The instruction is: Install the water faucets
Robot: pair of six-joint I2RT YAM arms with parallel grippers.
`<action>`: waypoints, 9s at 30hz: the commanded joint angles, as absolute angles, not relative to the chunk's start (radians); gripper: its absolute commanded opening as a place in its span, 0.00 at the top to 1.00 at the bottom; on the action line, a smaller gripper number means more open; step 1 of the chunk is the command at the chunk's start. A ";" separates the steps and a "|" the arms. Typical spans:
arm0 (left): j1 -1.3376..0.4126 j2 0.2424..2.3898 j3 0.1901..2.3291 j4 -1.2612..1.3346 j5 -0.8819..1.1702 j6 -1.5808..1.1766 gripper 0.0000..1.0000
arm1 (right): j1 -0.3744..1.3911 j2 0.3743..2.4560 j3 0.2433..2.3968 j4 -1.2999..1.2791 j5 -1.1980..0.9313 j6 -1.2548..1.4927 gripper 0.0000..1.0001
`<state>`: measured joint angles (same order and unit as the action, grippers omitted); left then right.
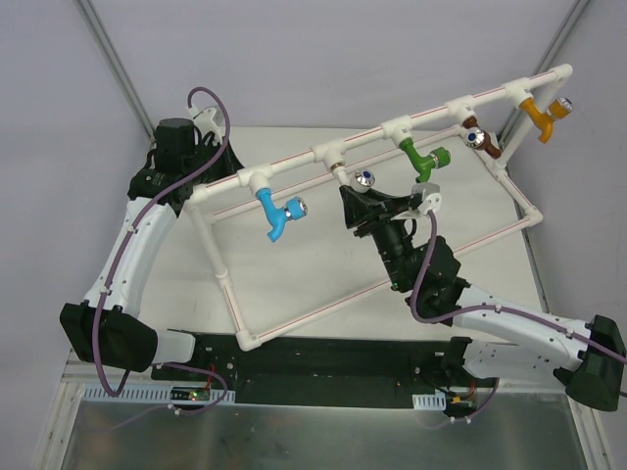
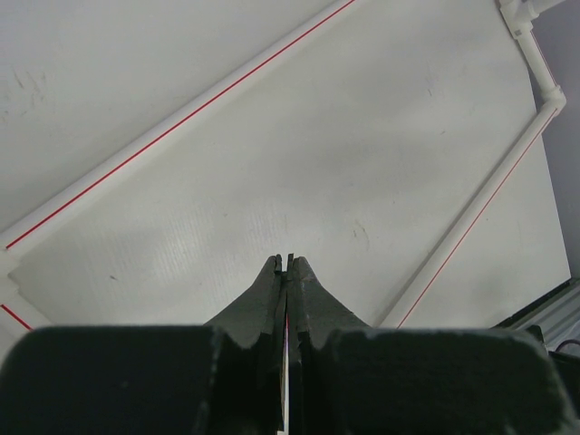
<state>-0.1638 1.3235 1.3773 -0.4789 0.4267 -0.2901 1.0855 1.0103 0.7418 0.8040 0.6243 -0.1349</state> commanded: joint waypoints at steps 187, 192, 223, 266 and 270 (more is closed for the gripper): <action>-0.173 1.361 1.304 -0.571 0.408 -0.278 1.00 | 0.623 0.420 0.722 0.218 -0.432 -1.014 0.18; -0.173 1.361 1.304 -0.569 0.402 -0.276 1.00 | 0.624 0.495 0.764 0.247 -0.465 -1.224 0.18; -0.172 1.362 1.302 -0.569 0.400 -0.273 1.00 | 0.842 0.850 0.980 -0.014 -0.278 -1.631 0.21; -0.166 1.362 1.304 -0.571 0.405 -0.273 1.00 | 0.911 0.982 0.848 0.322 -0.025 -1.546 1.00; -0.166 1.362 1.304 -0.571 0.405 -0.275 1.00 | 0.913 0.982 0.810 0.377 -0.008 -1.439 1.00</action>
